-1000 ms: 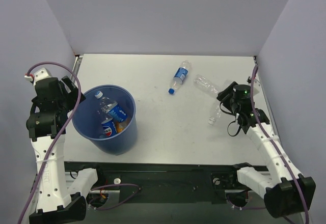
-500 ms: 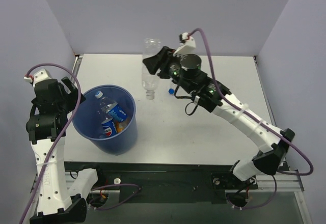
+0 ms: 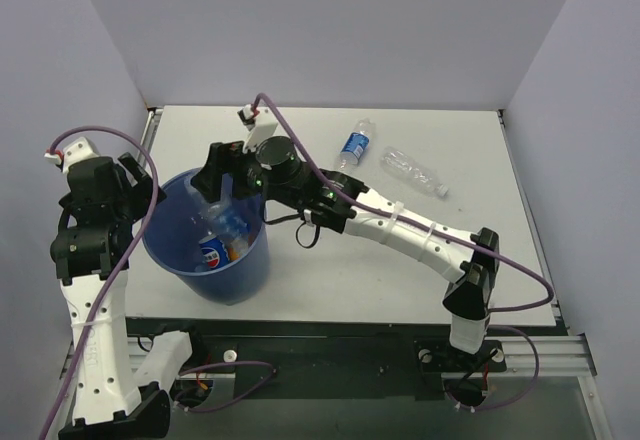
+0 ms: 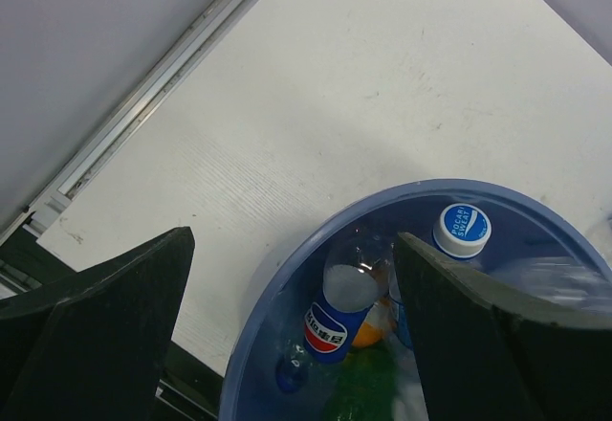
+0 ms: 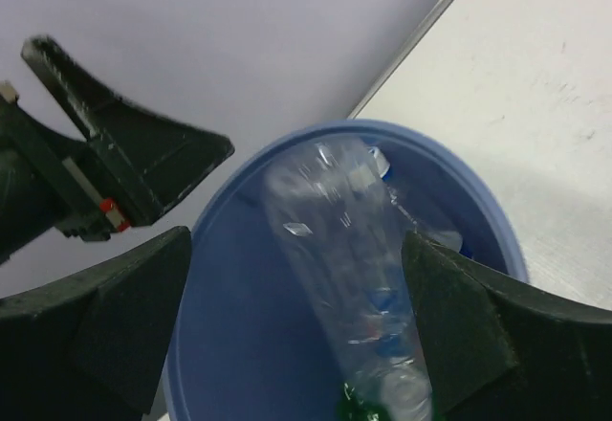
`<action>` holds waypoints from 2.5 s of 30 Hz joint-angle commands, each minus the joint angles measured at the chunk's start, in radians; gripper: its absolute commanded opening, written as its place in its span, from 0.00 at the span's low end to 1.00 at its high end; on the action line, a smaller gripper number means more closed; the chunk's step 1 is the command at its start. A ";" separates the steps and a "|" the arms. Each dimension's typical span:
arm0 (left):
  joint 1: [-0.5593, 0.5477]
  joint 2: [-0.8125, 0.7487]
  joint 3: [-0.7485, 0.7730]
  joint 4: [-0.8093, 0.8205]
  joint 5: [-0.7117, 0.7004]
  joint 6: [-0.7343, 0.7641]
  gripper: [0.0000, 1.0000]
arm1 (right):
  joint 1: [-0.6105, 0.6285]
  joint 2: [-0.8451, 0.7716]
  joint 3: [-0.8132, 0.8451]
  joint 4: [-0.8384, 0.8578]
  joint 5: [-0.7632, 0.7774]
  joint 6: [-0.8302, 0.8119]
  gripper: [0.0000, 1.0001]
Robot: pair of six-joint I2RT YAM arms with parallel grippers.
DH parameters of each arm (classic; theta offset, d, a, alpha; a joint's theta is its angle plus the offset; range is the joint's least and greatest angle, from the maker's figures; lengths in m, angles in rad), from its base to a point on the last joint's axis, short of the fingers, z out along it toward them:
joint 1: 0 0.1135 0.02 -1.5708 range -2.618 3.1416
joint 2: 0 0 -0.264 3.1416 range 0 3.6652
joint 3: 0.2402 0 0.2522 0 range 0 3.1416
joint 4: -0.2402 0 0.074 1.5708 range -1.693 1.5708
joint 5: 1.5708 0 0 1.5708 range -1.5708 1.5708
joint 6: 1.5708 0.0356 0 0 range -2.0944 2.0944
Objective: Put the plastic bottles in the bin
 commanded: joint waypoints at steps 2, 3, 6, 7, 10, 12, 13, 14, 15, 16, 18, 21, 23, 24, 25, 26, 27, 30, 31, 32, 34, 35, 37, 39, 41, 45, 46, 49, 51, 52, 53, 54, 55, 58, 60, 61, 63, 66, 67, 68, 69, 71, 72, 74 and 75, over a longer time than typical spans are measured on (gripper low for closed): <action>0.005 0.006 0.030 0.011 -0.021 -0.003 0.97 | 0.015 -0.036 0.051 -0.049 0.004 -0.070 0.89; 0.005 0.006 0.030 0.011 -0.021 -0.003 0.97 | 0.009 -0.051 0.030 -0.052 0.036 -0.081 0.90; 0.003 0.006 0.030 0.011 -0.021 -0.003 0.97 | -0.014 -0.142 -0.041 -0.048 0.142 -0.133 0.91; 0.005 0.004 0.030 0.011 -0.021 -0.003 0.97 | -0.040 -0.168 -0.091 -0.046 0.162 -0.137 0.91; 0.005 0.001 0.030 0.013 -0.021 -0.005 0.97 | -0.133 -0.283 -0.223 -0.023 0.234 -0.092 0.91; 0.005 0.000 0.030 0.013 -0.020 -0.003 0.97 | -0.215 -0.353 -0.334 -0.023 0.296 -0.049 0.91; 0.003 -0.002 0.030 0.013 -0.021 -0.003 0.97 | -0.274 -0.372 -0.405 -0.023 0.320 -0.035 0.91; 0.005 0.000 0.030 0.013 -0.018 -0.003 0.97 | -0.331 -0.403 -0.433 -0.023 0.354 0.009 0.91; 0.005 -0.002 0.030 0.014 -0.017 -0.003 0.97 | -0.371 -0.417 -0.490 -0.047 0.373 0.070 0.91; 0.005 -0.002 0.030 0.014 -0.017 -0.003 0.97 | -0.447 -0.435 -0.516 -0.058 0.379 0.115 0.92; 0.005 -0.002 0.030 0.017 -0.015 -0.005 0.97 | -0.562 -0.450 -0.608 -0.081 0.347 0.245 0.94; 0.003 -0.002 0.029 0.016 -0.017 -0.005 0.97 | -0.712 -0.432 -0.729 -0.078 0.269 0.450 0.97; 0.005 -0.003 0.026 0.016 -0.017 -0.002 0.97 | -0.791 -0.392 -0.766 -0.075 0.210 0.550 0.98; 0.003 -0.003 0.024 0.016 -0.018 -0.003 0.97 | -0.834 -0.378 -0.786 -0.068 0.162 0.583 0.98; 0.005 -0.006 0.023 0.014 -0.020 -0.003 0.97 | -0.850 -0.348 -0.794 -0.046 0.137 0.636 0.98; 0.005 -0.005 0.021 0.014 -0.021 0.000 0.97 | -0.877 -0.331 -0.814 -0.026 0.099 0.659 0.98; 0.005 -0.007 0.023 0.014 -0.023 -0.002 0.97 | -0.890 -0.299 -0.823 0.019 0.085 0.713 0.98; 0.005 -0.005 0.023 0.011 -0.029 0.002 0.97 | -0.942 -0.225 -0.874 0.112 0.015 0.842 0.98; 0.005 -0.007 0.024 0.008 -0.030 0.002 0.97 | -0.951 -0.196 -0.883 0.153 0.002 0.910 0.98; 0.005 -0.005 0.026 0.008 -0.030 0.002 0.97 | -0.963 -0.176 -0.898 0.173 -0.003 0.945 0.98; 0.005 -0.005 0.029 0.007 -0.032 0.003 0.97 | -0.983 -0.124 -0.908 0.222 -0.011 1.017 0.98; 0.003 -0.008 0.029 0.007 -0.032 0.003 0.97 | -0.991 -0.089 -0.906 0.254 -0.023 1.047 0.98; 0.006 -0.007 0.030 0.007 -0.034 0.003 0.97 | -0.996 -0.055 -0.892 0.271 -0.020 1.077 0.98; 0.005 -0.005 0.032 0.004 -0.035 0.003 0.97 | -0.997 -0.032 -0.879 0.261 0.009 1.084 0.98; 0.005 -0.005 0.033 0.002 -0.037 0.003 0.97 | -1.000 -0.013 -0.859 0.245 0.023 1.092 0.98; 0.005 -0.005 0.038 -0.001 -0.041 0.006 0.97 | -1.009 0.027 -0.851 0.258 0.031 1.109 0.98; 0.005 -0.003 0.038 -0.003 -0.041 0.005 0.97 | -1.011 0.036 -0.854 0.267 0.035 1.120 0.98; 0.005 -0.002 0.041 -0.001 -0.038 0.005 0.97 | -1.019 0.050 -0.851 0.287 0.057 1.121 0.97; 0.006 0.000 0.043 -0.001 -0.037 0.006 0.97 | -1.026 0.062 -0.843 0.288 0.060 1.124 0.97; 0.006 0.001 0.044 -0.001 -0.038 0.008 0.97 | -1.031 0.071 -0.837 0.284 0.066 1.121 0.97; 0.005 0.000 0.044 -0.001 -0.038 0.005 0.97 | -1.033 0.076 -0.828 0.278 0.071 1.121 0.95; 0.005 0.001 0.044 -0.001 -0.038 0.008 0.97 | -1.037 0.083 -0.823 0.273 0.078 1.117 0.94; 0.006 0.001 0.046 -0.003 -0.037 0.006 0.97 | -1.039 0.086 -0.817 0.268 0.081 1.117 0.90; 0.005 0.001 0.050 -0.004 -0.040 0.006 0.97 | -1.051 0.096 -0.817 0.270 0.084 1.111 0.76; 0.005 0.001 0.052 -0.004 -0.043 0.009 0.97 | -1.054 0.087 -0.823 0.274 0.084 1.095 0.62; 0.005 0.001 0.052 -0.004 -0.043 0.006 0.97 | -1.052 0.080 -0.829 0.276 0.083 1.086 0.58; 0.005 0.001 0.050 -0.003 -0.041 0.006 0.97 | -1.052 0.057 -0.846 0.294 0.080 1.056 0.46; 0.005 0.004 0.046 -0.001 -0.035 0.006 0.97 | -1.051 -0.010 -0.880 0.322 0.071 1.005 0.33; 0.005 0.006 0.046 0.000 -0.034 0.005 0.97 | -1.052 -0.041 -0.883 0.320 0.055 0.971 0.33; 0.005 0.006 0.046 0.002 -0.035 0.003 0.97 | -1.052 -0.061 -0.885 0.316 0.051 0.950 0.33; 0.005 0.006 0.044 0.004 -0.032 0.003 0.97 | -1.049 -0.100 -0.885 0.314 0.035 0.919 0.33; 0.005 0.010 0.044 0.008 -0.029 0.000 0.97 | -1.043 -0.163 -0.876 0.336 -0.001 0.850 0.33; 0.006 0.012 0.044 0.008 -0.026 -0.002 0.97 | -1.039 -0.180 -0.853 0.337 -0.020 0.827 0.33; 0.006 0.013 0.044 0.016 -0.023 -0.003 0.97 | -1.020 -0.235 -0.796 0.342 -0.078 0.738 0.33; 0.006 0.016 0.044 0.017 -0.021 -0.006 0.97 | -0.999 -0.265 -0.771 0.328 -0.121 0.665 0.33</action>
